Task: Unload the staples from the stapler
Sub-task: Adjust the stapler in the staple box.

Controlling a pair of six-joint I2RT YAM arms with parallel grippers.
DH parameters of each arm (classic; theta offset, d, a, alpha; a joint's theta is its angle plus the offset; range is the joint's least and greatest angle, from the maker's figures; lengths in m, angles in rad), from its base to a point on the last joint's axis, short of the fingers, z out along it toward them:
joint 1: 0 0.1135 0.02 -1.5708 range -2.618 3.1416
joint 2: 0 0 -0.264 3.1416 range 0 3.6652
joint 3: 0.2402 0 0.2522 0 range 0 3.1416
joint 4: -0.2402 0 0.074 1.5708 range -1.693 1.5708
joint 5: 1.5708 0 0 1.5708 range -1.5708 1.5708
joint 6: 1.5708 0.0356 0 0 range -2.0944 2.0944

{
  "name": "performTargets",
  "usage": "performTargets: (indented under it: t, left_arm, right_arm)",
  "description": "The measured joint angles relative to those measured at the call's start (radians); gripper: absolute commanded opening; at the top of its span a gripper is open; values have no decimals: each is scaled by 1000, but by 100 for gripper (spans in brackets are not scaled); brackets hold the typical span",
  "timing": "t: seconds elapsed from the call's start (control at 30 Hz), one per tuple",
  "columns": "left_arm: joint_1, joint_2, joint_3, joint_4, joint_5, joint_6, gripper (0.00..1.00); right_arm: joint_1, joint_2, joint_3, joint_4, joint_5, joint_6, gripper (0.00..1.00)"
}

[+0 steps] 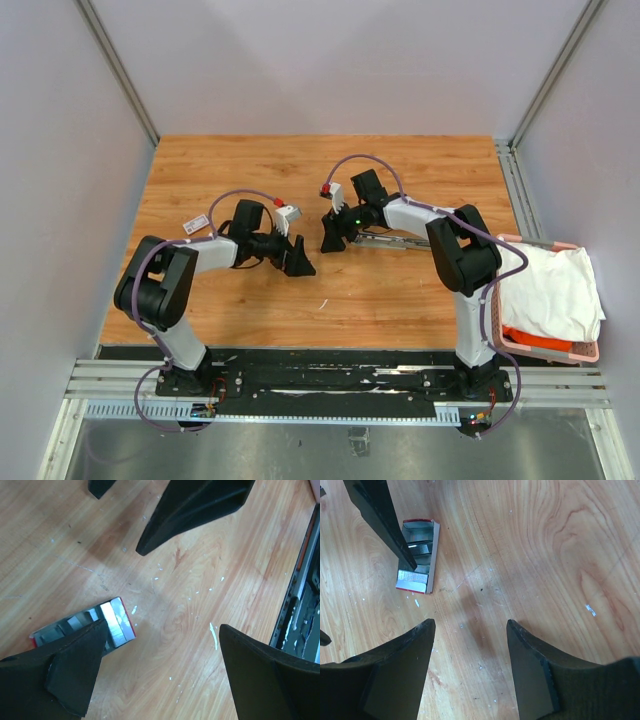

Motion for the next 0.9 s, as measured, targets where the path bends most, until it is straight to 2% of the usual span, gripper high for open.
performTargets:
  t: [0.9]
  left_arm:
    - [-11, -54, 7, -50, -86, 22, 98]
  right_arm:
    - [0, 0, -2, 15, 0, 23, 61]
